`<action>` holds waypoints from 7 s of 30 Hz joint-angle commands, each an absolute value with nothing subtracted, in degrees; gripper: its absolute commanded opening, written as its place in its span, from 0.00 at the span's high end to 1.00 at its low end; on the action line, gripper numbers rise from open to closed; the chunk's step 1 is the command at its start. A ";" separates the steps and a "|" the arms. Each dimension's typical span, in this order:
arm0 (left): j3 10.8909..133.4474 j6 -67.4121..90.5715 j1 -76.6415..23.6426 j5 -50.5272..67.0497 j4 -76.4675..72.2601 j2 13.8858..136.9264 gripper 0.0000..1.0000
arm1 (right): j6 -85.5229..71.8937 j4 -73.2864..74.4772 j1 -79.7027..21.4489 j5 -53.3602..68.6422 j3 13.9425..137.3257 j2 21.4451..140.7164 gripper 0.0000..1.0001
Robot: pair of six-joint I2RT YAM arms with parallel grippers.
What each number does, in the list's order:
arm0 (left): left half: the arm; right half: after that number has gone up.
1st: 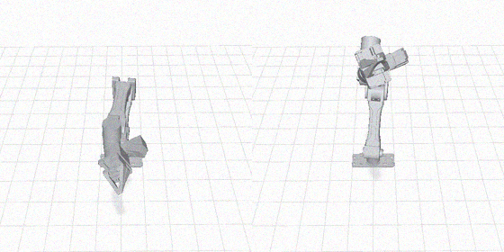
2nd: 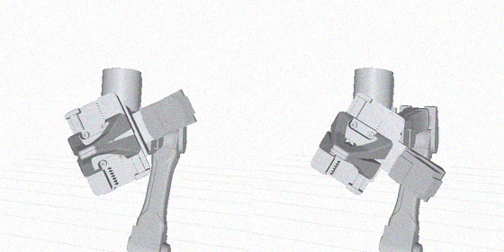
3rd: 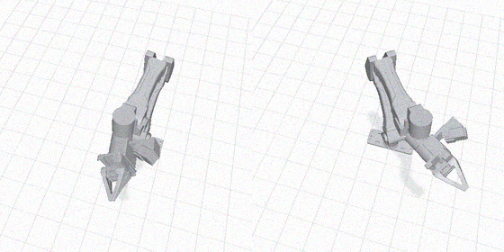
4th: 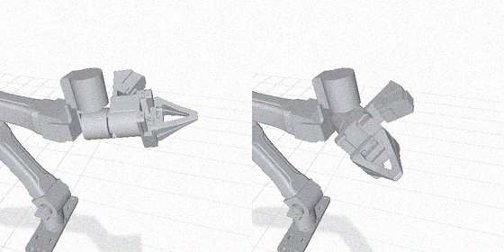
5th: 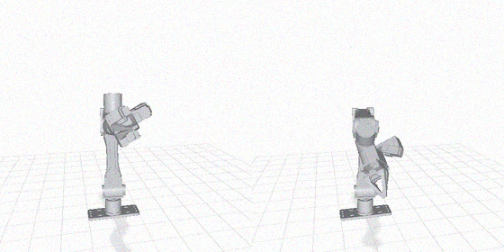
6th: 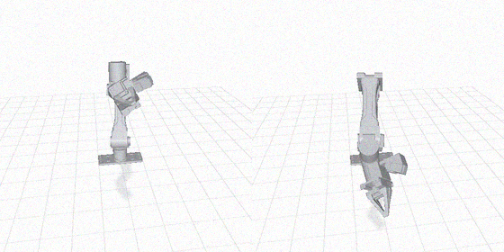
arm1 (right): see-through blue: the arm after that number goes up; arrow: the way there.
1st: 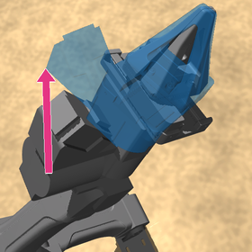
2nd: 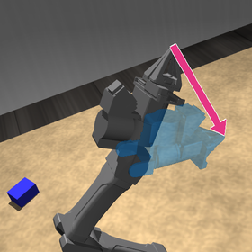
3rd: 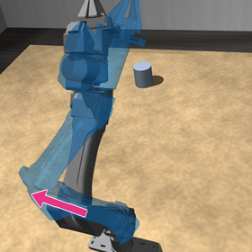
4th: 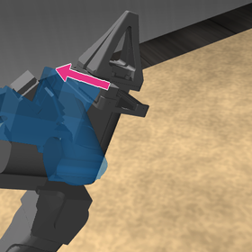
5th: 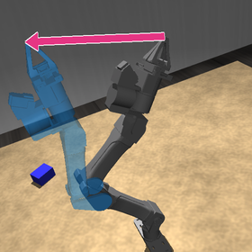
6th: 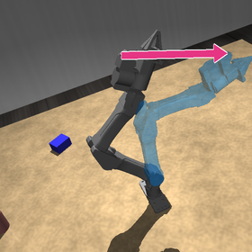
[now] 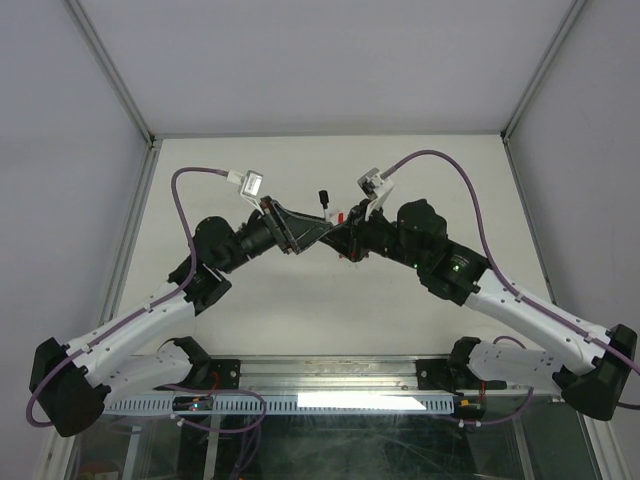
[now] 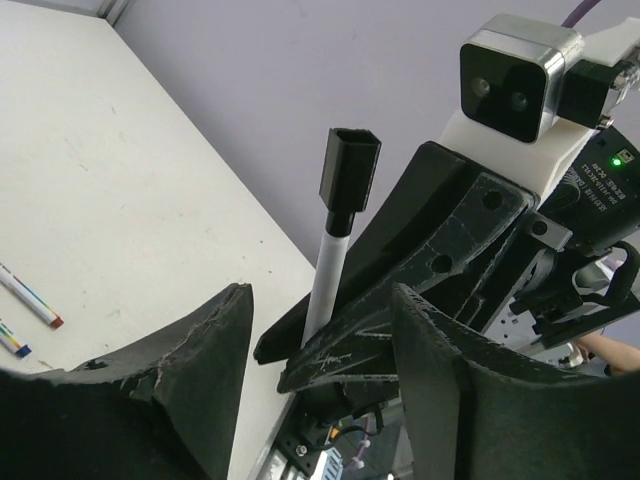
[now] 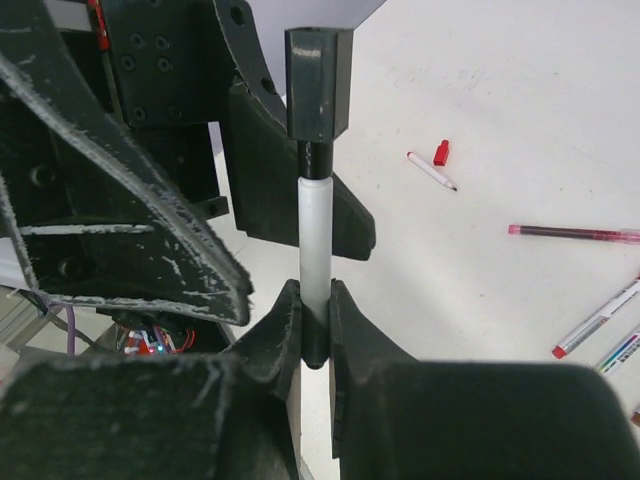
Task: Insert the pens into the pen caps
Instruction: Insert the pen cap onto the pen, then place the pen at the center of the board.
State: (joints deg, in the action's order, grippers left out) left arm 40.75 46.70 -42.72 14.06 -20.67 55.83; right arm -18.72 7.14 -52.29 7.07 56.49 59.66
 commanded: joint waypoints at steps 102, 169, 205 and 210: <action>53.00 32.51 -51.53 15.40 -3.44 65.56 1.00 | -4.54 -5.78 -45.80 -5.46 90.97 70.06 1.00; 50.36 33.47 -45.88 2.50 3.18 55.19 0.41 | -22.69 18.93 -45.96 -8.60 49.89 53.18 1.00; 50.15 25.05 -34.35 -0.55 24.14 53.00 0.26 | -12.67 34.01 -25.40 -2.39 71.33 102.83 0.88; 50.15 24.88 -34.35 0.17 24.16 53.17 0.26 | -13.67 34.16 -25.26 -2.97 71.04 104.35 0.85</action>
